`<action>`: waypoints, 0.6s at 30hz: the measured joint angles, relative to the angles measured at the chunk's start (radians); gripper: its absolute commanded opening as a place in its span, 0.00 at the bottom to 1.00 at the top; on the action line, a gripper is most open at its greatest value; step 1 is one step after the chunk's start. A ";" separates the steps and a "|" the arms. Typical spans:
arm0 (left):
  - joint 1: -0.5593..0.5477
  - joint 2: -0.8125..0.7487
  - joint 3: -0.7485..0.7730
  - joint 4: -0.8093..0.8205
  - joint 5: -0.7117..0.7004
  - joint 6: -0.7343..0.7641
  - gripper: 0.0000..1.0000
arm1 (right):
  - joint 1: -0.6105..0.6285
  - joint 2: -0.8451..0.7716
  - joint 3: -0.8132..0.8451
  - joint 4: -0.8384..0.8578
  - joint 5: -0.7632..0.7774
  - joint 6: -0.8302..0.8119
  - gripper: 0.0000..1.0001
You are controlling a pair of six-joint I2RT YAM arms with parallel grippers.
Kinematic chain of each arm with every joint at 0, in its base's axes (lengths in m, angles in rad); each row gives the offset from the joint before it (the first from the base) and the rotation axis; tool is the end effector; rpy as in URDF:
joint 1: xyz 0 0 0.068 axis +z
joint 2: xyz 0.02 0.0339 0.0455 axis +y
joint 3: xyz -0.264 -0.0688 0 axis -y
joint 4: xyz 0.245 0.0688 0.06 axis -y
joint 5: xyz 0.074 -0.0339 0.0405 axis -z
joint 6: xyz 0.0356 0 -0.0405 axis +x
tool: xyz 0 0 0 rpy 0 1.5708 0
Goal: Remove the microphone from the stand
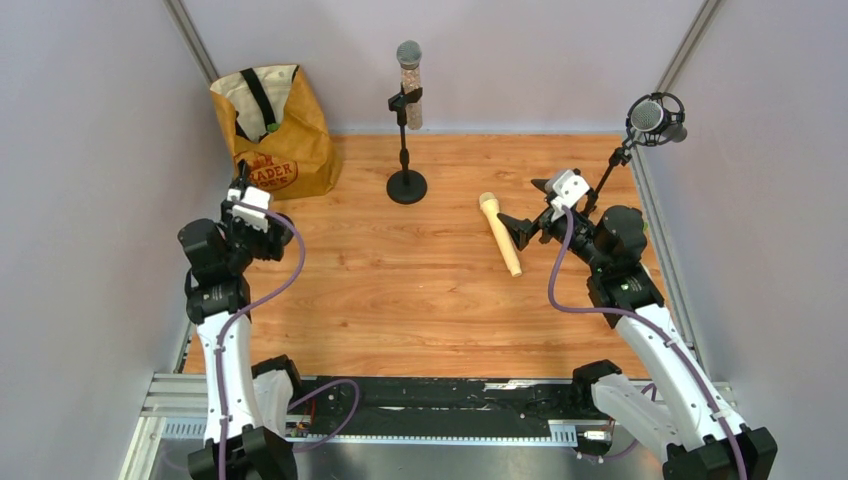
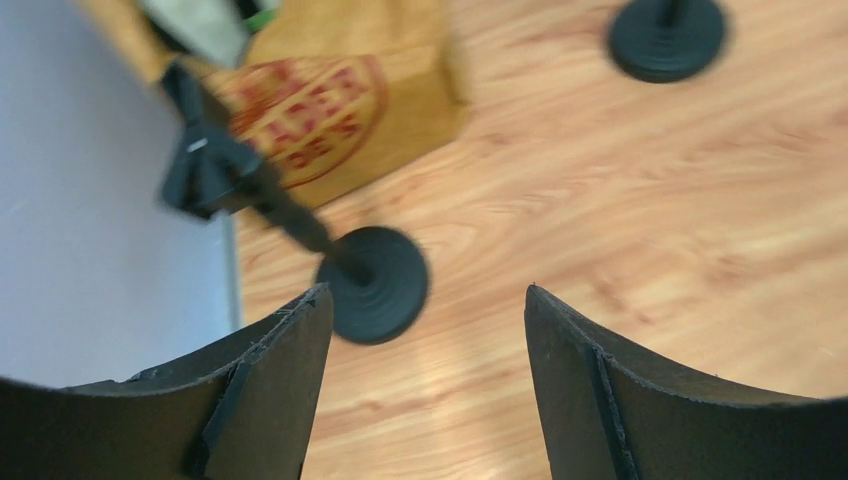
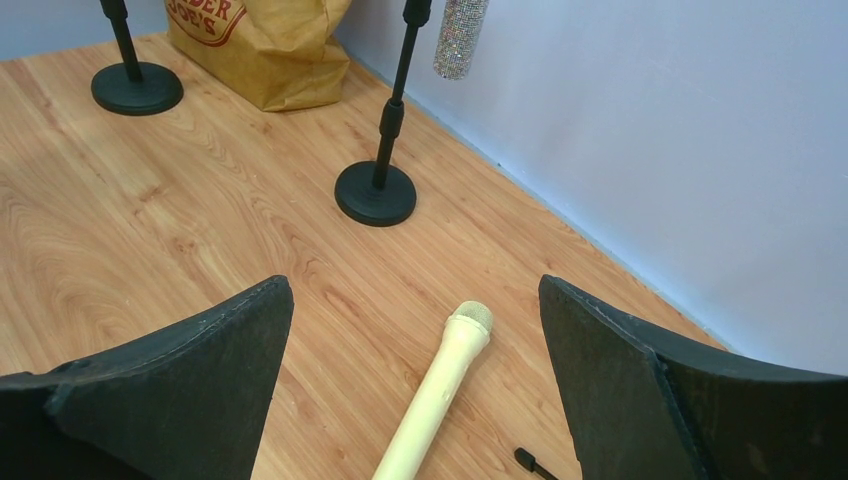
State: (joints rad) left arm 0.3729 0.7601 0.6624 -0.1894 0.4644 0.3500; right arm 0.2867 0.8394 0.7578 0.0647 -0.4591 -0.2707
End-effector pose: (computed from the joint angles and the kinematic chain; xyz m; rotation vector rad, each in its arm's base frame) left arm 0.1733 0.0507 0.3012 0.2974 1.8031 0.0776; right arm 0.1861 0.0713 0.3480 -0.7727 1.3994 0.3763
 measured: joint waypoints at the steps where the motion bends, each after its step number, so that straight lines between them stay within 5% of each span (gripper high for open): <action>1: 0.000 0.004 0.019 -0.037 0.068 0.019 0.79 | 0.000 0.000 0.000 0.000 -0.001 0.000 1.00; 4: -0.025 0.036 0.040 -0.079 0.216 0.042 0.79 | 0.000 0.000 0.000 0.000 -0.004 0.000 1.00; 9: -0.243 0.162 0.041 -0.037 0.219 0.036 0.79 | -0.002 0.000 0.000 0.000 -0.005 0.000 1.00; 18: -0.426 0.521 0.127 0.299 0.199 -0.107 0.80 | -0.026 0.014 -0.007 0.000 -0.032 -0.002 1.00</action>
State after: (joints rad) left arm -0.0536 1.2812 0.7891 0.1101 0.6636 0.2432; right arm 0.2607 0.8539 0.7509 0.0643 -0.4915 -0.2722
